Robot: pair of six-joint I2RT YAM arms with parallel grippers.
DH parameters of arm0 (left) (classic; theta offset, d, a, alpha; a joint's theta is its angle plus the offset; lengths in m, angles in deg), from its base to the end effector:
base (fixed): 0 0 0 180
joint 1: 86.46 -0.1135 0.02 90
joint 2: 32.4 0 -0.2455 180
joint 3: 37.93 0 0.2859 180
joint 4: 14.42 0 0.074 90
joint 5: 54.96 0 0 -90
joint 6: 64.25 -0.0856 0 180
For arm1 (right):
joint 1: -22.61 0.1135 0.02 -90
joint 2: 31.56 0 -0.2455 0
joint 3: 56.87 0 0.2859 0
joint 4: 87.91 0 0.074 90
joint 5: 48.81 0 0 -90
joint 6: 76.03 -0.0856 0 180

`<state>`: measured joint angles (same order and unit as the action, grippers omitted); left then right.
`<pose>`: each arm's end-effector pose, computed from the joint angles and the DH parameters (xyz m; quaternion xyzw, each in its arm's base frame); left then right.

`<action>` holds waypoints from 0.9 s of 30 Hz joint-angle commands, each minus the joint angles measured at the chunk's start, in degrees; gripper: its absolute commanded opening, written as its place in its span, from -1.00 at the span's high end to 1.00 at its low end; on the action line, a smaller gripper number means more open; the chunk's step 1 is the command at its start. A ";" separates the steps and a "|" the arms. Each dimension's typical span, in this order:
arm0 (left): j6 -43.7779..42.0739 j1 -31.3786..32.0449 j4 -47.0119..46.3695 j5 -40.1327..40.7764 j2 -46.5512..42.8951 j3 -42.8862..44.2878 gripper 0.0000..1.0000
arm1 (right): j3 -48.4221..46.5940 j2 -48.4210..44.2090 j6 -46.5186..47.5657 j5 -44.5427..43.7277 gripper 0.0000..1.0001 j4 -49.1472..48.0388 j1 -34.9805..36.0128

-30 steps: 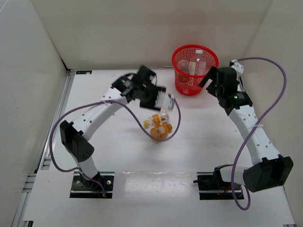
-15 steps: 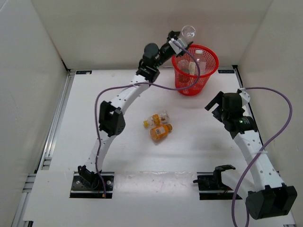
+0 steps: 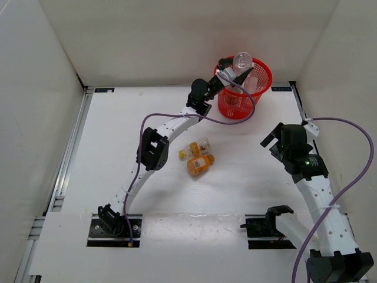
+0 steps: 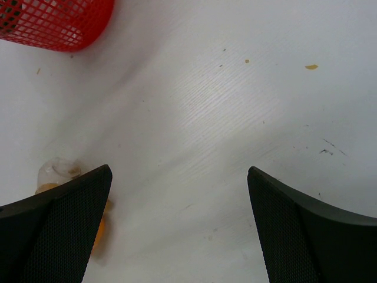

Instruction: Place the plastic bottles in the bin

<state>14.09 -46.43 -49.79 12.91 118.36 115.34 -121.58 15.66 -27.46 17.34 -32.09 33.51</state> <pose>0.4700 -0.4369 0.3401 0.3431 0.3129 -0.2978 0.8341 0.2475 0.0124 0.2852 0.3187 0.8259 0.0211 0.4647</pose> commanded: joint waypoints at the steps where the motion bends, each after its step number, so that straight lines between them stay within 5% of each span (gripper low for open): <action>1: 1.73 0.14 -0.43 1.91 -4.07 -2.47 0.79 | -0.14 -0.82 0.03 -0.66 -0.98 1.65 0.18; 5: 1.20 -0.39 5.02 0.25 -4.07 -1.15 0.66 | -0.14 -1.34 -0.58 -0.05 -0.98 1.65 0.18; 7: 0.16 -0.39 6.44 -1.16 -4.07 -2.64 0.38 | 0.48 -1.34 -0.58 0.56 -0.98 1.65 0.18; 9: -0.64 -0.39 6.44 -1.16 -4.95 -4.76 -0.07 | 0.48 -1.34 -0.58 1.09 -0.98 1.65 0.18; 10: -0.64 -0.39 6.44 -0.03 -4.95 -4.76 -0.54 | 0.48 -1.34 -0.58 1.62 -0.98 1.65 0.18; 12: -0.64 -0.39 6.44 1.65 -4.25 -3.18 -1.00 | -0.14 -1.34 -0.06 3.01 -0.98 1.65 0.18; 27: 1.55 -3.02 21.19 3.93 -18.73 -3.70 -1.00 | -8.74 4.36 11.44 16.19 -0.98 -1.25 1.84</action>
<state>13.26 -47.46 -32.90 14.42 111.08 109.33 -126.06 19.13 -22.01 28.24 -30.93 34.38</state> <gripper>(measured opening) 0.998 0.987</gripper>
